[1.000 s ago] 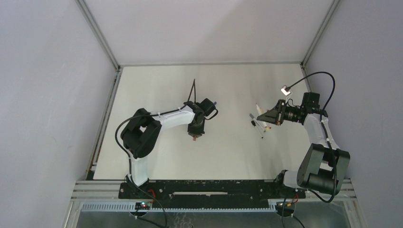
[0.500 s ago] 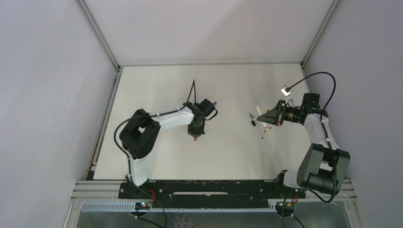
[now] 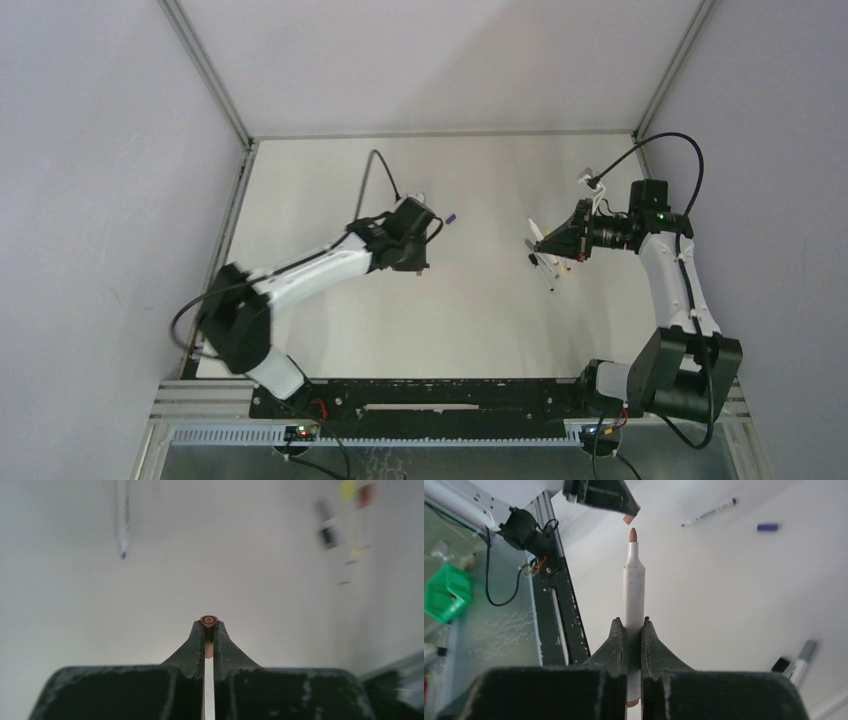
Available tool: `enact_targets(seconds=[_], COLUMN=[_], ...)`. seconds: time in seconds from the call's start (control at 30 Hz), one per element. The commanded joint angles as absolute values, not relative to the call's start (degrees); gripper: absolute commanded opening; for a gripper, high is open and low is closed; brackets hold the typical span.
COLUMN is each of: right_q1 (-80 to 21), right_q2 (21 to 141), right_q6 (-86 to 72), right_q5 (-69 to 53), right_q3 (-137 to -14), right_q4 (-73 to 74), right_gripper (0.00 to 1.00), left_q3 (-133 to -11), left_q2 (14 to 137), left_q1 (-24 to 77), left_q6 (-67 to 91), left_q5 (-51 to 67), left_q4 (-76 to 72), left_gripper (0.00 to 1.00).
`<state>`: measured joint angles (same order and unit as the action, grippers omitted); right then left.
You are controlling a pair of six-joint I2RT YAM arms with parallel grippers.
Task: Insert the pens into the pen caps
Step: Insert the pen cap onto the pen.
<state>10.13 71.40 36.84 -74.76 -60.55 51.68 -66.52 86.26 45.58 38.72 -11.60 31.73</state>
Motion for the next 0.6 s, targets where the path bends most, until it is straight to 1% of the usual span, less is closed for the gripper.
enact_targets(seconds=[0.0,0.1,0.27,0.47,0.57], right_q1=[5.57,1.72,-6.38,-16.17,-19.2], right_q2=[66.39,63.3,55.98,51.45,50.66], right_q6=[40.03,36.64,27.16,17.07,13.09], right_q5=[-72.02,-70.63,-68.63,-63.38,-63.27], right_q3=[-66.96,-69.86,-70.64,-70.68,-70.69], right_q4=[54.3,50.98,39.42,29.95,27.05], right_gripper=[0.0,0.0,0.0,0.0,0.0], left_q3=[-62.16,-60.19,-56.57,-56.11,-55.95], left_q2=[75.77,70.39,62.76,57.4,55.46], left_q1=[45.78,45.78,45.96,46.46,47.24], left_q6=[42.45,44.1,46.37,46.64,46.16], left_q5=[-9.89,-8.0,-4.65,-1.28,-0.52], left_q4=[17.0,9.09,-6.25,-16.1,-20.24], left_gripper=[0.0,0.0,0.0,0.0,0.0])
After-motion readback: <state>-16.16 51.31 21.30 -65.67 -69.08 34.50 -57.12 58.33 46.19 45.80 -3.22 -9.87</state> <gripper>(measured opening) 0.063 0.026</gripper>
